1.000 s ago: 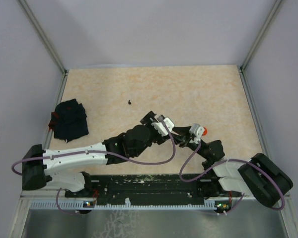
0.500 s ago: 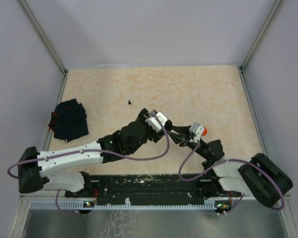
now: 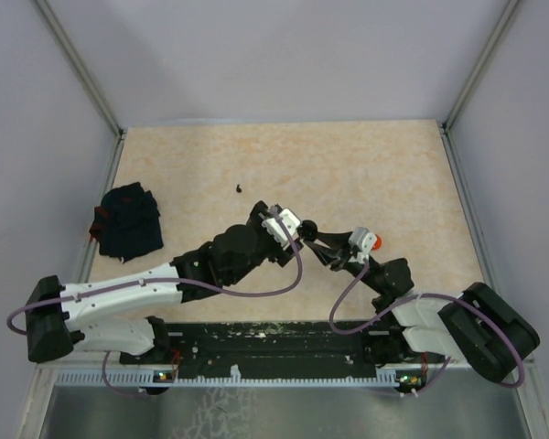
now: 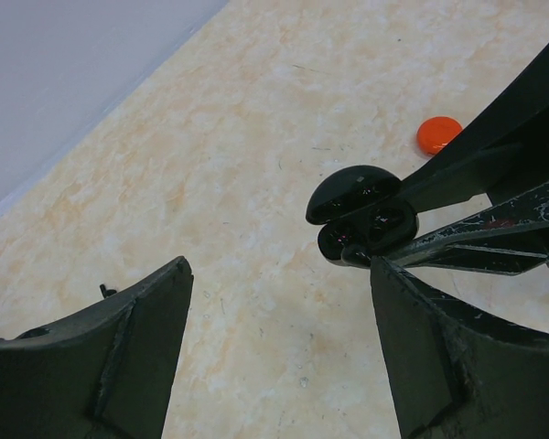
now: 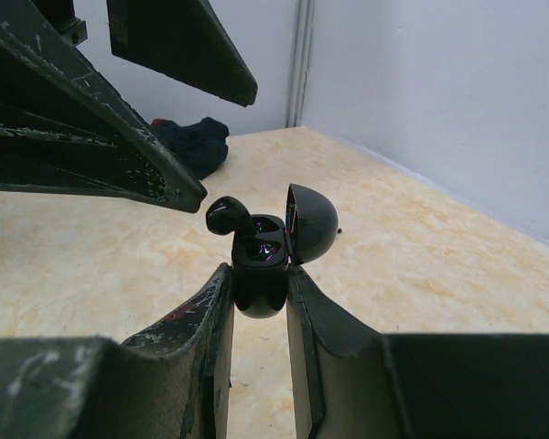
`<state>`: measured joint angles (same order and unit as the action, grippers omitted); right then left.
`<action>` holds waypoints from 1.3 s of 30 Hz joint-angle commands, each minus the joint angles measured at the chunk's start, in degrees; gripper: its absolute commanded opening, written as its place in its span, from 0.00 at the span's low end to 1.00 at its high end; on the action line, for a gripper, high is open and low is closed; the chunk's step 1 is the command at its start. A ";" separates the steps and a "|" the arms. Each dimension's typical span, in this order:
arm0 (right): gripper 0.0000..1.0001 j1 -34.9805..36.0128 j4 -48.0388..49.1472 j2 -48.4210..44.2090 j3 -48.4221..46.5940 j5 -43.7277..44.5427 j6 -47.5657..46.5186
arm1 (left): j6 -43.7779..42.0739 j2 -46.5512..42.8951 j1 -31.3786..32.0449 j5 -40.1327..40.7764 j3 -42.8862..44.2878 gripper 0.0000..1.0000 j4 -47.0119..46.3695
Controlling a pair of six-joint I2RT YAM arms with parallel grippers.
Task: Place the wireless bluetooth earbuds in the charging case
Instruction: Place the earbud in the charging case, then move the earbud to the center of the board.
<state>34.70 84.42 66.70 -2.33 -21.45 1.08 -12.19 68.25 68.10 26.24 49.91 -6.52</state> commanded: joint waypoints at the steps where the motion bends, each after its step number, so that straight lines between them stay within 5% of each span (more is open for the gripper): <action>1: 0.00 0.02 4.13 -1.04 -1.36 -0.14 0.06 | 1.13 -1.54 -0.18 -0.85 -0.54 0.83 -2.38; 39: 0.00 0.03 6.07 -1.05 -0.92 -0.83 0.34 | 9.49 -0.93 -5.46 -1.29 -1.20 0.84 0.26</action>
<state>34.70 85.23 66.37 -2.33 -21.52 1.10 -3.92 68.88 63.24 25.28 49.41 -6.37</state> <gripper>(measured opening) 0.257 0.840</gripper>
